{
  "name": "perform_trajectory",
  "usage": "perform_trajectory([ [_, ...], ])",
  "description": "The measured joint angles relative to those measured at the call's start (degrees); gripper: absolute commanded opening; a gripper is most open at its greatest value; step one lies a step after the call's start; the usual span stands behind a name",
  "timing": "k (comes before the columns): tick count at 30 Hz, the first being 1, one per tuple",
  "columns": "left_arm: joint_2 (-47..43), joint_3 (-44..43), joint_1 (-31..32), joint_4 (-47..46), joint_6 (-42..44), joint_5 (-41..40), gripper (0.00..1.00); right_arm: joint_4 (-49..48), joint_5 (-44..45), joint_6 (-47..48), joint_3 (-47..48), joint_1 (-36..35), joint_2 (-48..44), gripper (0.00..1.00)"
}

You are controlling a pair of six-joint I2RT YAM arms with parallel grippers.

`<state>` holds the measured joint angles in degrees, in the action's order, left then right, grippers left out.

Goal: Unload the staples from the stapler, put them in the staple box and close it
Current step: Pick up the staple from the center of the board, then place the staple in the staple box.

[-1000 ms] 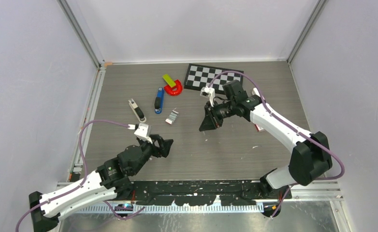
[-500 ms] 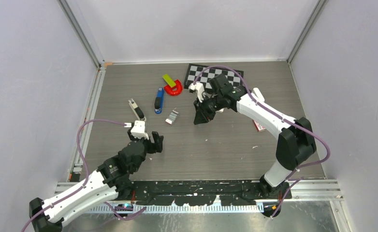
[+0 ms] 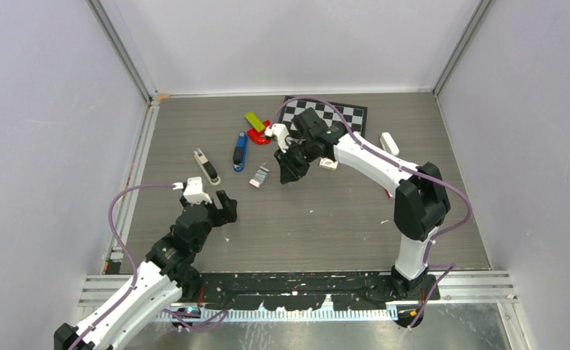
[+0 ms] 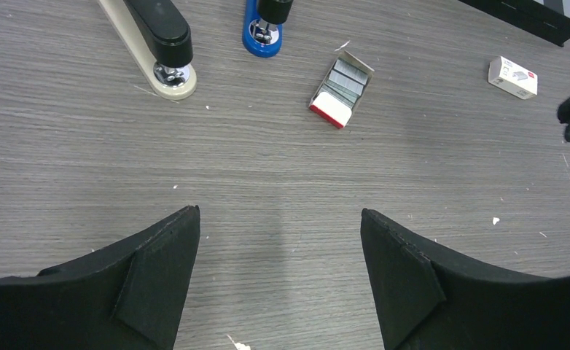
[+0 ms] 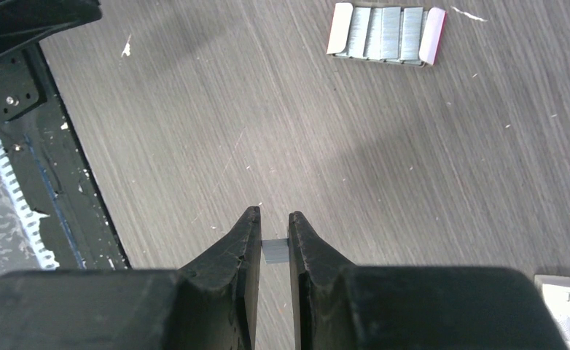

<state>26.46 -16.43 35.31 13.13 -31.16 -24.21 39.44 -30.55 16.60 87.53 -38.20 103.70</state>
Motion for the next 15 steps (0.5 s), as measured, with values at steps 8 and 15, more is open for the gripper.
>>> perform_trajectory([
  [8,-4.0,1.4,-0.6,1.6,-1.0,1.3,0.82,1.7,2.7,0.8,5.3,-1.0,5.3,0.19],
  [15,-7.0,2.2,-0.7,3.9,-1.5,1.2,0.88,3.0,5.8,0.9,9.7,-2.0,8.8,0.19],
])
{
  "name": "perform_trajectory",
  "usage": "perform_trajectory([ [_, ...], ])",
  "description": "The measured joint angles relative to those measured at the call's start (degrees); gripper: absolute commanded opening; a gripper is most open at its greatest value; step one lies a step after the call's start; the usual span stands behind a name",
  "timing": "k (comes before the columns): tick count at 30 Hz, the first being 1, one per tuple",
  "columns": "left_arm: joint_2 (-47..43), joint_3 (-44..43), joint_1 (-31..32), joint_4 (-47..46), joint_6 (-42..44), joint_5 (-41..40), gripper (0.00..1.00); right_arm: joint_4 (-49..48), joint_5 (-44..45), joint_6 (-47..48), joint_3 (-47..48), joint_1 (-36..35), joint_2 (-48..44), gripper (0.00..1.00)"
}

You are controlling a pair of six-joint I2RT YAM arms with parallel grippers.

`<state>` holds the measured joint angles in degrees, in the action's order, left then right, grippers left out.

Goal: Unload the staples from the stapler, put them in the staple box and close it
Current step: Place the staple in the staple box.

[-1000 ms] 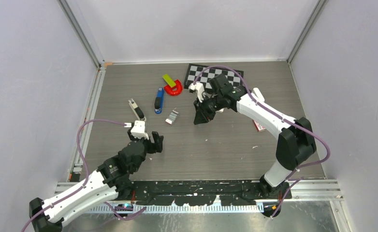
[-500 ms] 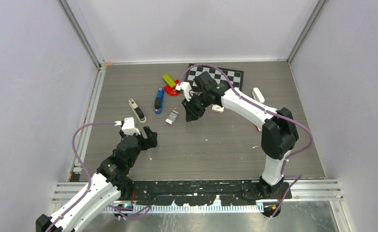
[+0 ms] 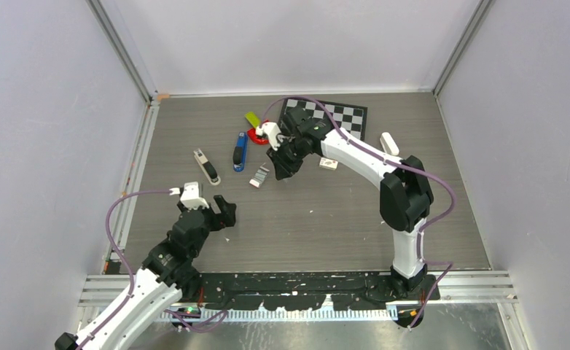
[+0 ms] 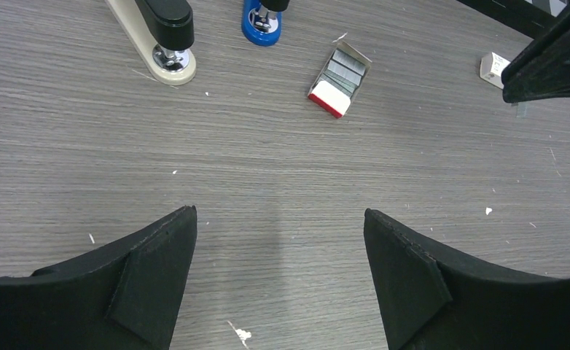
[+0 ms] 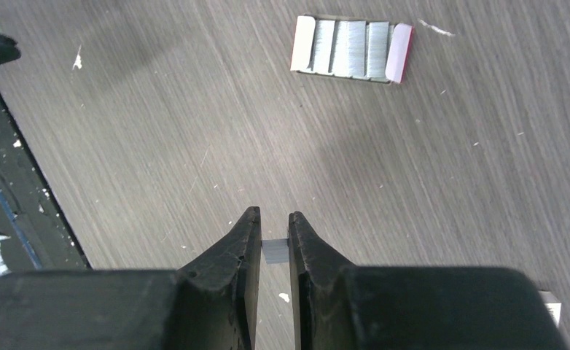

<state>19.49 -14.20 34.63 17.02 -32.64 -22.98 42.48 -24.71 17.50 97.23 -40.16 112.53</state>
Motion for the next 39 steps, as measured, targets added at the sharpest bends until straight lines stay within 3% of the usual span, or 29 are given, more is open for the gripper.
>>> perform_trajectory([
  [20,-9.2,1.3,-0.2,5.3,-1.4,-1.5,0.88,1.7,11.5,-2.9,21.7,-6.5,19.2,0.19],
  [39,-8.7,1.3,-0.2,5.6,-1.4,-1.5,0.88,2.6,14.1,-3.7,29.4,-6.9,26.9,0.19],
])
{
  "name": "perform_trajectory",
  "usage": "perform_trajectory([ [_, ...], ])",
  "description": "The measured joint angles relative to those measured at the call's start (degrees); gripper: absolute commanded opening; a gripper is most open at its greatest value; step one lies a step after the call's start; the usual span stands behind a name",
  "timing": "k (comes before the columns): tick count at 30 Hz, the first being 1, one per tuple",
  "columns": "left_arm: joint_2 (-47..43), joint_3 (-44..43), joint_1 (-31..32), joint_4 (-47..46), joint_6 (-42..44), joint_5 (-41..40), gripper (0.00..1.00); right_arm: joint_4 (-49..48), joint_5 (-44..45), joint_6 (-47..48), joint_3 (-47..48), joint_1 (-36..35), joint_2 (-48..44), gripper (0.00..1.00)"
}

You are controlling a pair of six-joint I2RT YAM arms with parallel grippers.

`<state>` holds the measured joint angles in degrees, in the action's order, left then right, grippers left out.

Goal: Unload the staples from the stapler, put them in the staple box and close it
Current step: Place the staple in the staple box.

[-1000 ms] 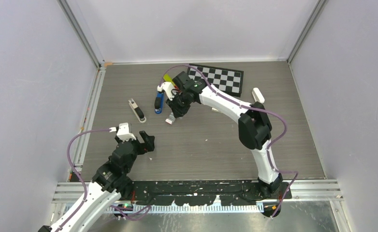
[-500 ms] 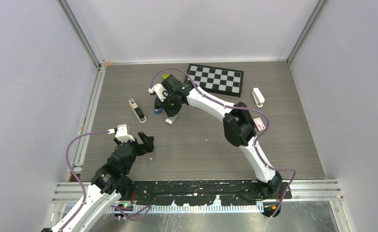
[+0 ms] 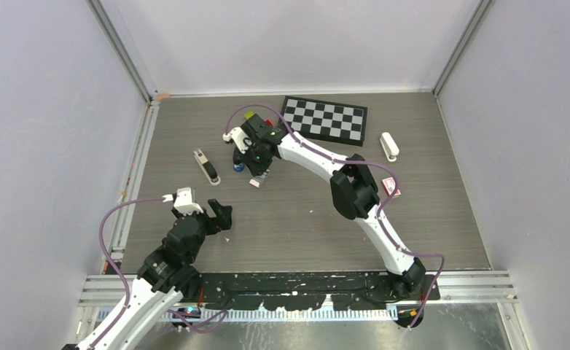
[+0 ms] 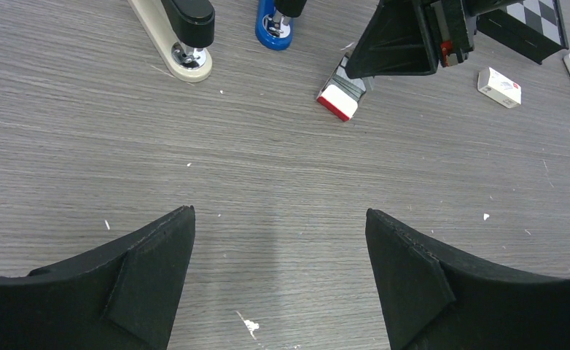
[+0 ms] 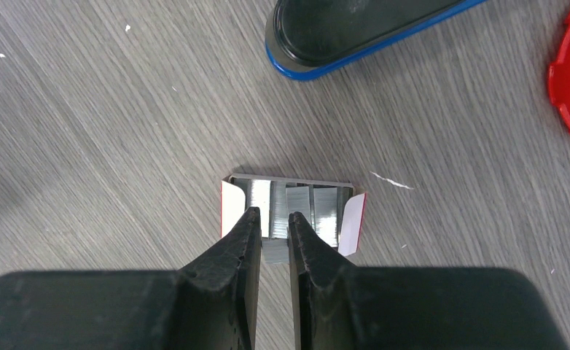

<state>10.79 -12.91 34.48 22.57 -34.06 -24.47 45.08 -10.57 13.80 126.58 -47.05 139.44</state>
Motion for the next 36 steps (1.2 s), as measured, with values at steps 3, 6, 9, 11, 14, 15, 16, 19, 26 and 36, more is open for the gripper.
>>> perform_trajectory([
  [3,0.0,0.0,0.0,0.0,0.0,0.0,0.88,0.0,0.0,-0.1,0.7,-0.2,0.6,0.19],
  [6,0.0,0.0,0.0,0.0,0.0,0.0,0.88,0.1,0.2,-0.2,0.8,-0.3,1.0,0.20],
  [9,0.0,0.0,0.0,0.0,0.0,0.0,0.88,0.3,0.4,-0.2,0.8,-0.5,1.1,0.20],
  [11,0.0,0.0,0.0,0.0,0.0,0.0,0.88,0.3,0.4,-0.2,0.8,-0.5,1.1,0.20],
  [14,0.0,0.0,0.0,0.0,0.0,0.0,0.88,0.4,0.4,-0.2,0.8,-0.5,1.1,0.20],
  [15,0.0,0.0,0.0,0.0,0.0,0.0,0.88,0.4,0.5,-0.2,0.8,-0.6,1.1,0.20],
  [16,0.0,0.0,0.0,0.0,0.0,0.0,0.88,0.4,0.5,-0.2,0.8,-0.6,1.1,0.20],
  [19,0.0,0.0,0.0,0.0,0.0,0.0,0.88,0.4,0.5,-0.2,0.8,-0.6,1.1,0.20],
  [26,0.0,0.0,0.0,0.0,0.0,0.0,0.88,0.4,1.2,-0.2,0.8,-0.8,1.2,0.21],
  [36,0.0,0.0,0.0,0.0,0.0,0.0,0.88,0.4,1.8,-0.1,0.8,-0.9,1.7,0.22],
])
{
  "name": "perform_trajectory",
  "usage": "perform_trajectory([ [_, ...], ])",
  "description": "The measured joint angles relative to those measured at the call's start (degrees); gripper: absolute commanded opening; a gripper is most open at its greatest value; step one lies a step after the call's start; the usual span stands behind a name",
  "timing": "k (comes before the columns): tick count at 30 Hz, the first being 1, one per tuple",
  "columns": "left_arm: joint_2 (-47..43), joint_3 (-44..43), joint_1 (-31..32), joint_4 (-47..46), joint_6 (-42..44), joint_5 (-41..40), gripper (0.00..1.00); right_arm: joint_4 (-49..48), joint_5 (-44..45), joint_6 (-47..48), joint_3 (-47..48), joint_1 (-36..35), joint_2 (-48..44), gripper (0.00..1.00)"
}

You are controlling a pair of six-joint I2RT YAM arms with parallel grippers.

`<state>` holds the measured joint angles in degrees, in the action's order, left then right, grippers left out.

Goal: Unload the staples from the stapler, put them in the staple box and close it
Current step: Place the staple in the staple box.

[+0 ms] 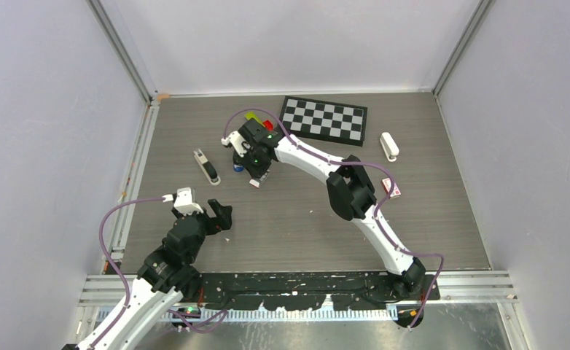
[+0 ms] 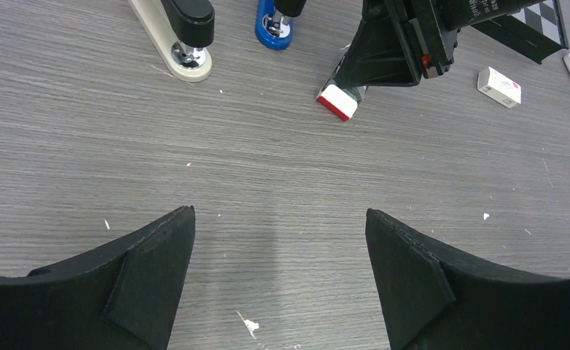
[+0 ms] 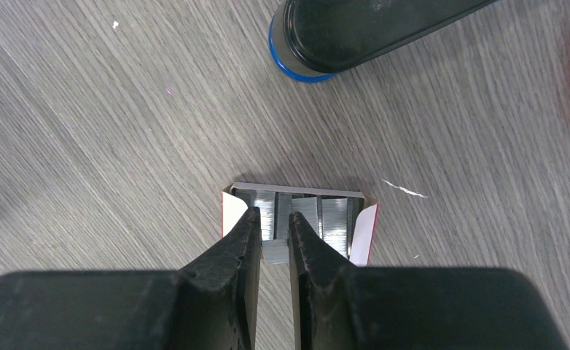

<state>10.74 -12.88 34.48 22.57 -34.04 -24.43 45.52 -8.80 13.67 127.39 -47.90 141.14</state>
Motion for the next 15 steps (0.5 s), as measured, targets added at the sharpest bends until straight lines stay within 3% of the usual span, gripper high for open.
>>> perform_trajectory([
  [15,-0.2,0.2,0.0,0.0,0.0,0.0,0.88,0.0,0.2,0.0,0.0,0.0,0.0,0.24],
])
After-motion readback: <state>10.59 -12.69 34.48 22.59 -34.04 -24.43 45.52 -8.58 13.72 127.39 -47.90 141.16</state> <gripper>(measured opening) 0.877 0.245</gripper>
